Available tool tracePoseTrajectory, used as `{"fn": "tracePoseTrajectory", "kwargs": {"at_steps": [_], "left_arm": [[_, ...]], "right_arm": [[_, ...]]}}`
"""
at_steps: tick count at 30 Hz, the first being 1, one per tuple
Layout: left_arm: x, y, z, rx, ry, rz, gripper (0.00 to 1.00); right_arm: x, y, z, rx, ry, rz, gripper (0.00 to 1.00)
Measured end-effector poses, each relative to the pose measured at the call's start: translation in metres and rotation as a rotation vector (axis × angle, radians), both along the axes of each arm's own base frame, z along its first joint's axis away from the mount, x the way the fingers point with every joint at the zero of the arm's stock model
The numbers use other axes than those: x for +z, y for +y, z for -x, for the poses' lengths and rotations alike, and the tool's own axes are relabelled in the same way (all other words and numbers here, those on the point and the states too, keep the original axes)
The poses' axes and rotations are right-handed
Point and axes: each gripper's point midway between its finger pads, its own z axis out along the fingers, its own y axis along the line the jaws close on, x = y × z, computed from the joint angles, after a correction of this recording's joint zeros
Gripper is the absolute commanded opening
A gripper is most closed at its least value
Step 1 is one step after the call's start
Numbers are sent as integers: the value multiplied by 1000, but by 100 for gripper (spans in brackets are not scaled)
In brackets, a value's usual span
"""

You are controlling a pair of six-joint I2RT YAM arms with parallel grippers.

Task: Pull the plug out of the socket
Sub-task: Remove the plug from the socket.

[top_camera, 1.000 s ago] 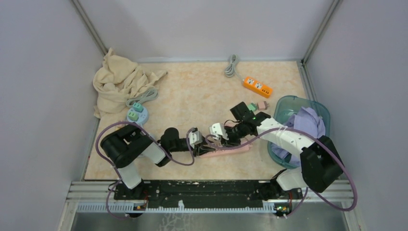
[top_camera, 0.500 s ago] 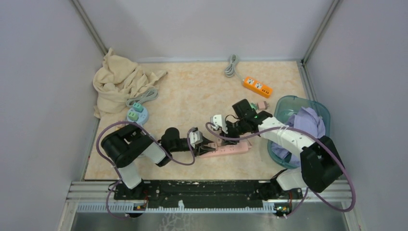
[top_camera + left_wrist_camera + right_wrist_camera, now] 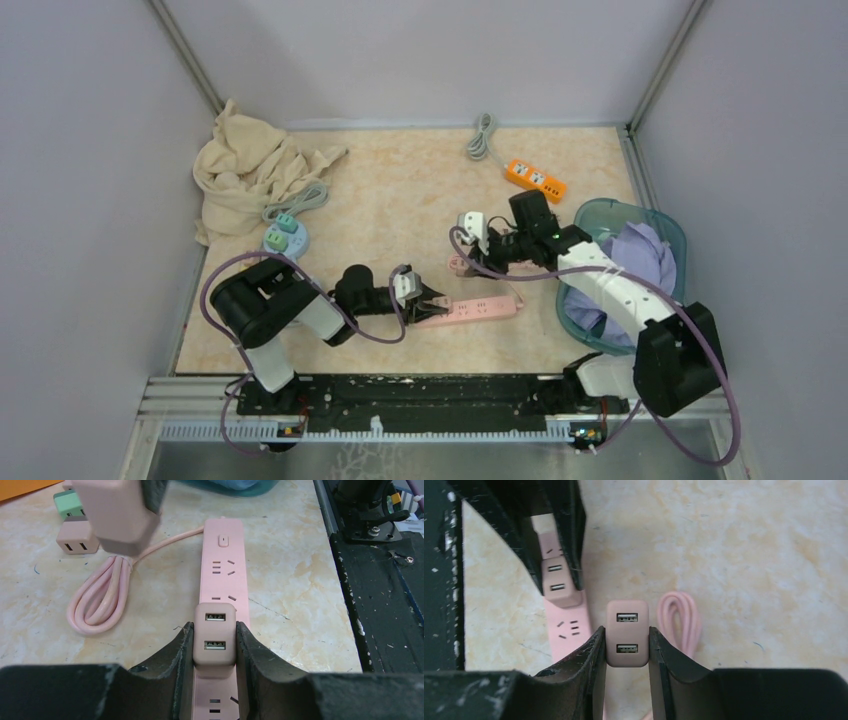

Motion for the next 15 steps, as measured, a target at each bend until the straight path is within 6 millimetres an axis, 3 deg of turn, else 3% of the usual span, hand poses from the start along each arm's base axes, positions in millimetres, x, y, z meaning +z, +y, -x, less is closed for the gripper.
{"fn": "tracePoseTrajectory", "kwargs": {"at_steps": [6, 15], "left_arm": [[0, 0, 0, 0, 0, 0, 1], [0, 0, 0, 0, 0, 0, 1]], "right_arm": [[21, -19, -42, -222, -84, -65, 0], [16, -50, -87, -542, -122, -74, 0]]}}
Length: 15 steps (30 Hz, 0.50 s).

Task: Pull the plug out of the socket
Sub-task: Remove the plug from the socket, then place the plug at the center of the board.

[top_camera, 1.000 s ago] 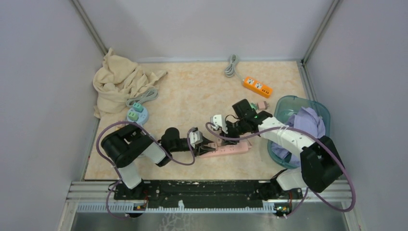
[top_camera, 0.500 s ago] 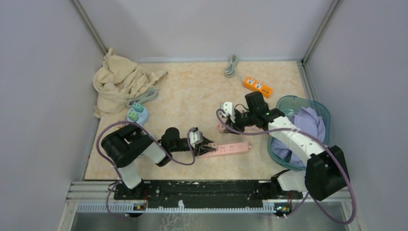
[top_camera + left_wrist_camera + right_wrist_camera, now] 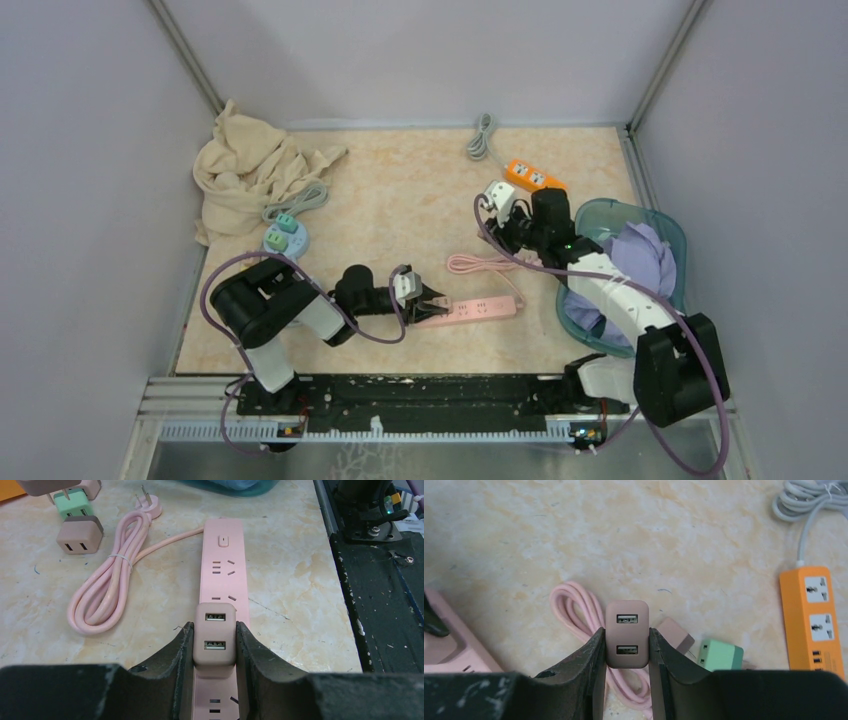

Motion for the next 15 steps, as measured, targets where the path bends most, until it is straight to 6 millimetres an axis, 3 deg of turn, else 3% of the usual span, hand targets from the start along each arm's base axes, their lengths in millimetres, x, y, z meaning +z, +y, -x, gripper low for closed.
{"fn": "tracePoseTrajectory", "kwargs": {"at_steps": [10, 15], "left_arm": [[0, 1, 1, 0, -3, 2, 1], [1, 1, 1, 0, -5, 4, 1]], "right_arm": [[-5, -38, -38, -317, -36, -19, 2], [-23, -53, -48, -409, 10, -8, 3]]}}
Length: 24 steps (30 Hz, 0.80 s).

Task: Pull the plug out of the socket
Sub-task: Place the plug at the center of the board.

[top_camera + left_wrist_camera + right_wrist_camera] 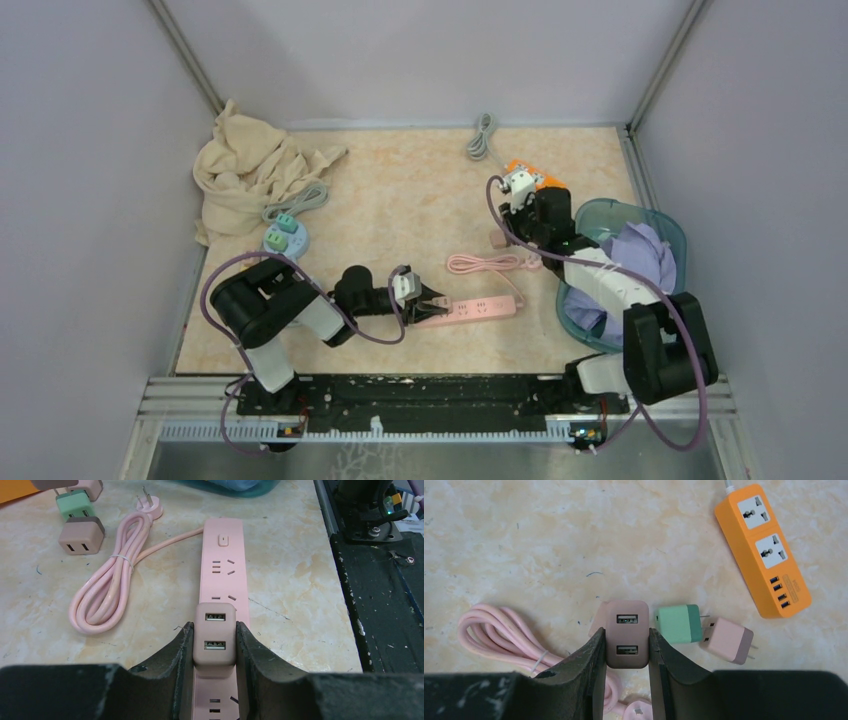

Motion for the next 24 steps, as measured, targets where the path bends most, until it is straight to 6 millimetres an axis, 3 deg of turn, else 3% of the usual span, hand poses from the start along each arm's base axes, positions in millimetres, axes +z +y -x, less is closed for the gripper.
{"fn": "tracePoseTrajectory", "kwargs": {"at_steps": [6, 13, 15, 24], "left_arm": [[0, 0, 0, -1, 0, 0, 1], [0, 1, 0, 0, -1, 1, 1], [0, 2, 1, 1, -3, 2, 1], [0, 3, 1, -1, -5, 6, 1]], "right_arm": [[-7, -4, -8, -17, 62, -4, 8], [37, -3, -55, 6, 37, -51, 14], [39, -5, -60, 3, 24, -51, 14], [-16, -21, -65, -119, 136, -34, 16]]}}
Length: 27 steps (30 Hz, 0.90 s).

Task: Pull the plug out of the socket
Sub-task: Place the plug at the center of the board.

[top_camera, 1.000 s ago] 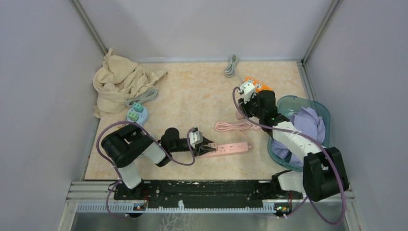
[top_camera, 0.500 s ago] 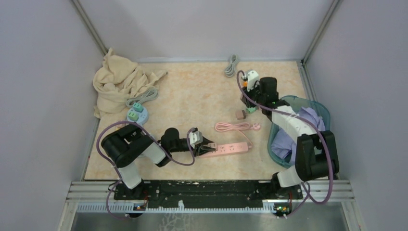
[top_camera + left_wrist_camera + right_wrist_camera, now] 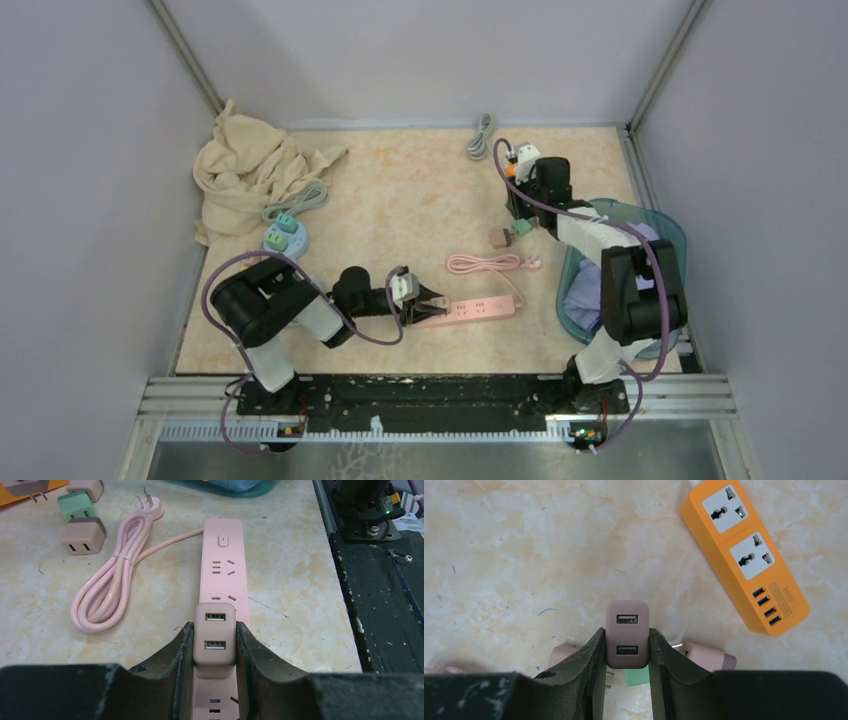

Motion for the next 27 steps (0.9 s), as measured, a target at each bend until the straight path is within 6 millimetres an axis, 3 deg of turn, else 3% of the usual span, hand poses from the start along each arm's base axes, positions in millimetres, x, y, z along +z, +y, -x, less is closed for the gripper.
{"fn": "tracePoseTrajectory", "kwargs": {"at_steps": [8, 14, 21, 27], "left_arm": [[0, 1, 0, -3, -1, 2, 1], [0, 1, 1, -3, -4, 4, 1], [0, 2, 1, -3, -7, 7, 1], [0, 2, 1, -3, -7, 7, 1]], "right_arm": [[-16, -2, -5, -74, 41, -38, 31], [-13, -2, -10, -112, 27, -71, 31], [-26, -5, -9, -152, 48, -76, 32], [-26, -7, -10, -167, 45, -80, 38]]}}
